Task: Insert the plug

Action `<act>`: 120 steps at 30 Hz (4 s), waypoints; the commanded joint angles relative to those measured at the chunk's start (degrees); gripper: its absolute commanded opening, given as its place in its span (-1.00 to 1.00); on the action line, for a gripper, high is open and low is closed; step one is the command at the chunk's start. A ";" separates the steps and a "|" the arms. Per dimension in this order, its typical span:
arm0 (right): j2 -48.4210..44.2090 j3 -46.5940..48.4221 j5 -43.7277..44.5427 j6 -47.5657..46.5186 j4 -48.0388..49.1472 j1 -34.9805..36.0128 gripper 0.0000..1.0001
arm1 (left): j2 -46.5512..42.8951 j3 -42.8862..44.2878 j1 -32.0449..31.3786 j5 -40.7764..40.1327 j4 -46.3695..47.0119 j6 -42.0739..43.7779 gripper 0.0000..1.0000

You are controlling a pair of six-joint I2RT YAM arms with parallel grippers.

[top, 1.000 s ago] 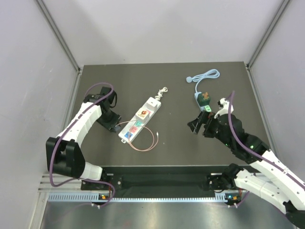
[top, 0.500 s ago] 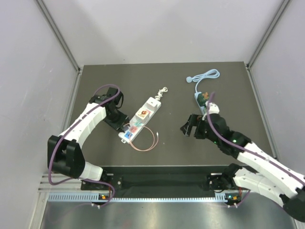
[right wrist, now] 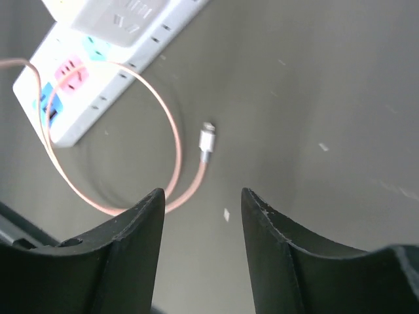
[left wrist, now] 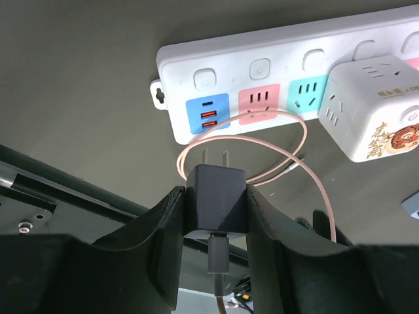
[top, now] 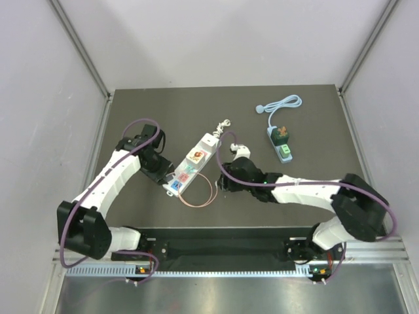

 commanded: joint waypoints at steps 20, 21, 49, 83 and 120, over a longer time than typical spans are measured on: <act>29.20 21.82 30.38 -3.65 0.21 11.37 -0.49 | -3.48 -0.78 0.05 4.75 3.42 1.20 -1.00; 30.43 22.27 30.65 -2.17 -0.33 11.28 -0.53 | -3.39 -1.04 0.05 4.84 3.51 1.21 -1.00; 16.55 7.51 29.95 6.46 -8.69 4.95 -0.84 | 8.57 -5.08 0.05 11.17 13.44 -7.66 -1.00; 8.64 0.30 30.22 3.39 -3.85 4.51 -0.84 | 15.51 -1.31 0.75 6.07 14.59 -10.93 -1.00; 6.71 0.47 28.20 1.36 -3.76 4.51 -0.85 | 19.55 -6.32 7.69 11.60 22.14 -4.60 -1.00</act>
